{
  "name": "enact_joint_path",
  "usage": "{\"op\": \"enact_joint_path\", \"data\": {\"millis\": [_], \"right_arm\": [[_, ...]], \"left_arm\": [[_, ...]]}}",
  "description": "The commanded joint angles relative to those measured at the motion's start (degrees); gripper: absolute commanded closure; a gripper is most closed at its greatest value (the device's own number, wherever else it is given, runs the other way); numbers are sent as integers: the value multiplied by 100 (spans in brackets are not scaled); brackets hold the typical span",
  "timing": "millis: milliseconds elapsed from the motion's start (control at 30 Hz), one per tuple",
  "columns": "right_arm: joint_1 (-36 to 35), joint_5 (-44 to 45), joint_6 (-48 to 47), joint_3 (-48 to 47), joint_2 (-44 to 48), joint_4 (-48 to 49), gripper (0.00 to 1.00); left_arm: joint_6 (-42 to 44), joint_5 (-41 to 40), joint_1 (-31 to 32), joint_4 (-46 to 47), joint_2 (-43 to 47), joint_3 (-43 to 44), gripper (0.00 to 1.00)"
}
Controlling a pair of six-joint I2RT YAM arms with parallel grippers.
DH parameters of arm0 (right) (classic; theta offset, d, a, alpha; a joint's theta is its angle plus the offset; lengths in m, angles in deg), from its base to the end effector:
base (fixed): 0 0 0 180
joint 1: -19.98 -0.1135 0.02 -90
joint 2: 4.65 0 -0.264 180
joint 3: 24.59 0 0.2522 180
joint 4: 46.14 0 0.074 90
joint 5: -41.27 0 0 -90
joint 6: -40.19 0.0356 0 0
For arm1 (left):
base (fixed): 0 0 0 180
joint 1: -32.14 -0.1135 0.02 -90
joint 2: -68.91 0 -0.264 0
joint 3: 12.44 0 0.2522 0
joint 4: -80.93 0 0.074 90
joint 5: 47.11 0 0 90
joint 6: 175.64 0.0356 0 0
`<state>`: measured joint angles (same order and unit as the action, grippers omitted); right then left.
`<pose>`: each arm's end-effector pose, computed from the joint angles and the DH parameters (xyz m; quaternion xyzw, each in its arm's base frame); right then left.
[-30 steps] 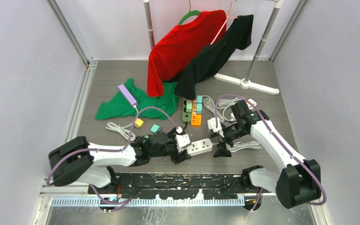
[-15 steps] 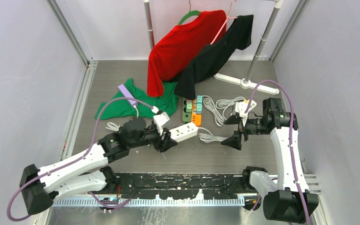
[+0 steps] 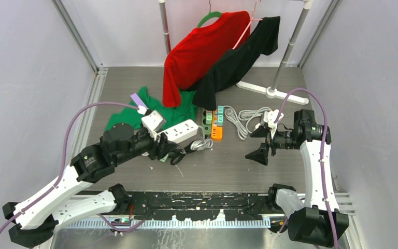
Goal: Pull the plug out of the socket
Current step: Place the socket at the center of the board.
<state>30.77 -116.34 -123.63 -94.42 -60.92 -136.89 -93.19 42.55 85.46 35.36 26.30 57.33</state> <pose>0.1417 0.0065 0.3068 -0.4845 0.6715 0.3465 0.4407 0.0922 -0.1234 0.3727 0.3138 0.7479 -0.2942 0.5055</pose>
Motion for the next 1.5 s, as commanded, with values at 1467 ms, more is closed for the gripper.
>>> {"op": "enact_joint_path", "data": {"millis": [1467], "right_arm": [[188,-551,-751,325,168,-315,0]], "left_arm": [[-3472,-1555,-5279,1516,-4192,-623,85]]}}
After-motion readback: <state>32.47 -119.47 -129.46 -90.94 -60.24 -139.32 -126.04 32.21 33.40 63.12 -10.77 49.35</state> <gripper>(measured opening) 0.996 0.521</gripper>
